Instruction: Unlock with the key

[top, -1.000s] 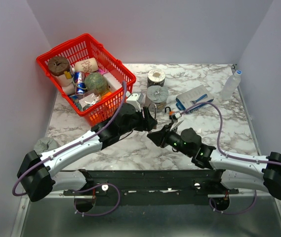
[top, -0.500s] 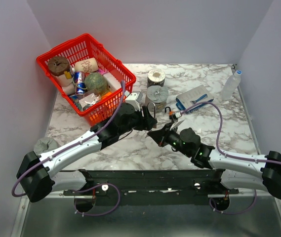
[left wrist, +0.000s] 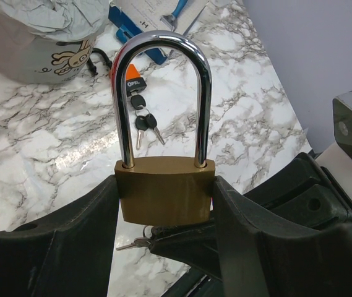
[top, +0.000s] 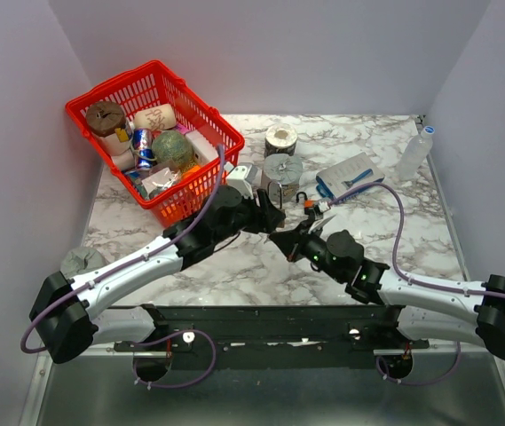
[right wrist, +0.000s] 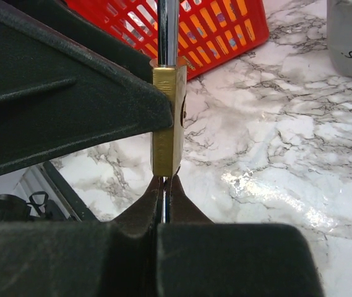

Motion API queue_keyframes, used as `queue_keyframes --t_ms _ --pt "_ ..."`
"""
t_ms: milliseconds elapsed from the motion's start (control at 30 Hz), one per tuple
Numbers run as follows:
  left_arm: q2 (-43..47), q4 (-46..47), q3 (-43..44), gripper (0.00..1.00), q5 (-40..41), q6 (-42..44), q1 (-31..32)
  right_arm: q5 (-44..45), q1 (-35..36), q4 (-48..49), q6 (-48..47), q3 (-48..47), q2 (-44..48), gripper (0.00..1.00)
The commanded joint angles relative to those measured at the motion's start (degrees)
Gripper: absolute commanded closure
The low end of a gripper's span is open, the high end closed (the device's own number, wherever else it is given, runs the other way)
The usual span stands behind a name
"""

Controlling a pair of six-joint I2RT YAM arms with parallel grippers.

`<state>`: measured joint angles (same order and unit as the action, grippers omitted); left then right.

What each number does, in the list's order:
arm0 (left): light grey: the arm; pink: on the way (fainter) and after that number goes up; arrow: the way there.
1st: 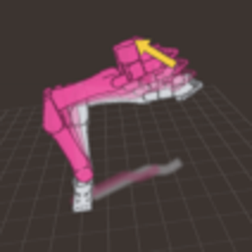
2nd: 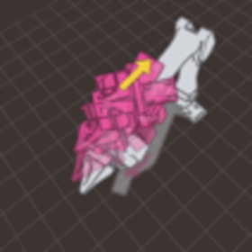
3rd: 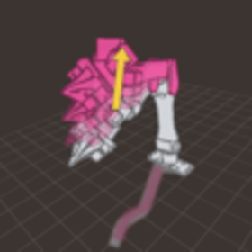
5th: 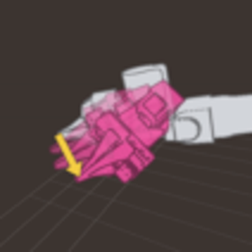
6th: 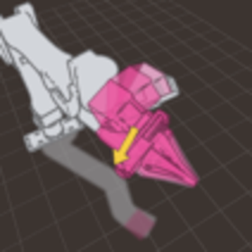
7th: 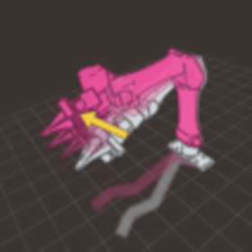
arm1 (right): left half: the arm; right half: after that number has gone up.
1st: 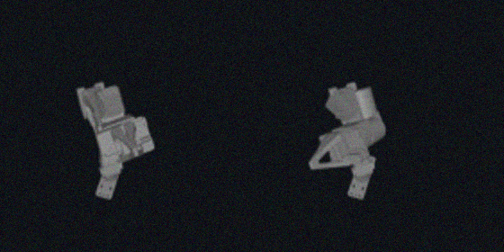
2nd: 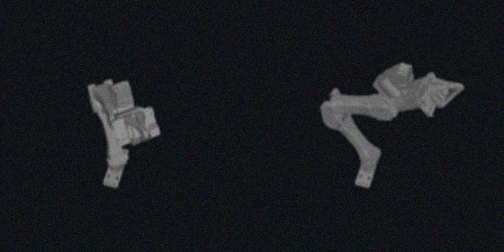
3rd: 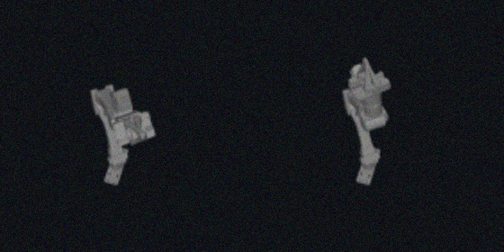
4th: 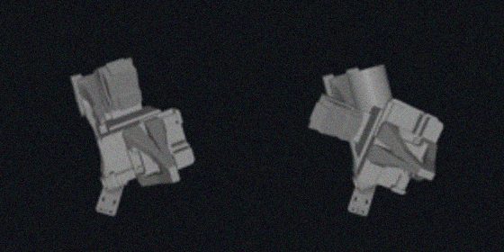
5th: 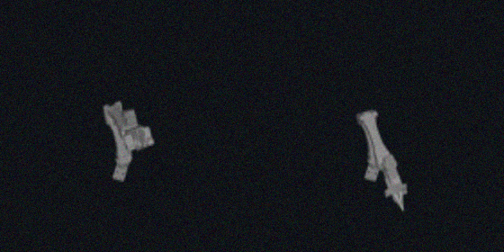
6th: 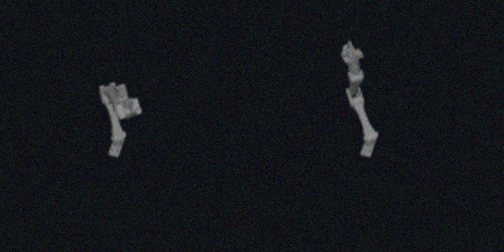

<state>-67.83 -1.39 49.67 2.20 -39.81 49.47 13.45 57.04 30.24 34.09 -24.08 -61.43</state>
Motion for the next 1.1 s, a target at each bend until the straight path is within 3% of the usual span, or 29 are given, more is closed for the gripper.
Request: queue_keyframes --t_ms 0,200,467,800,1067 --pt "-0.28 3.06 -0.89 1.0 -1.49 0.79 2.38 4.57 -0.08 4.04 -2.8 -2.47 2.1 0.99" --pt "-0.72 3.85 -1.33 1.0 -2.2 0.88 3.61 2.64 -1.84 3.95 -3.24 -2.21 3.16 0.99" --pt "2.09 8.15 -2.21 1.0 -9.12 2.81 3.35 -5.18 -5.87 6.06 -3.94 1.22 9.12 0.99" --pt "3.94 16.24 -5.37 1.0 -22.66 1.4 0.54 -22.67 -14.05 6.32 -3.85 3.69 17.92 0.99" --pt "3.76 21.07 -5.99 1.0 -31.63 1.32 -0.52 -36.03 -18.8 5.8 -2.36 1.58 18.1 0.99"
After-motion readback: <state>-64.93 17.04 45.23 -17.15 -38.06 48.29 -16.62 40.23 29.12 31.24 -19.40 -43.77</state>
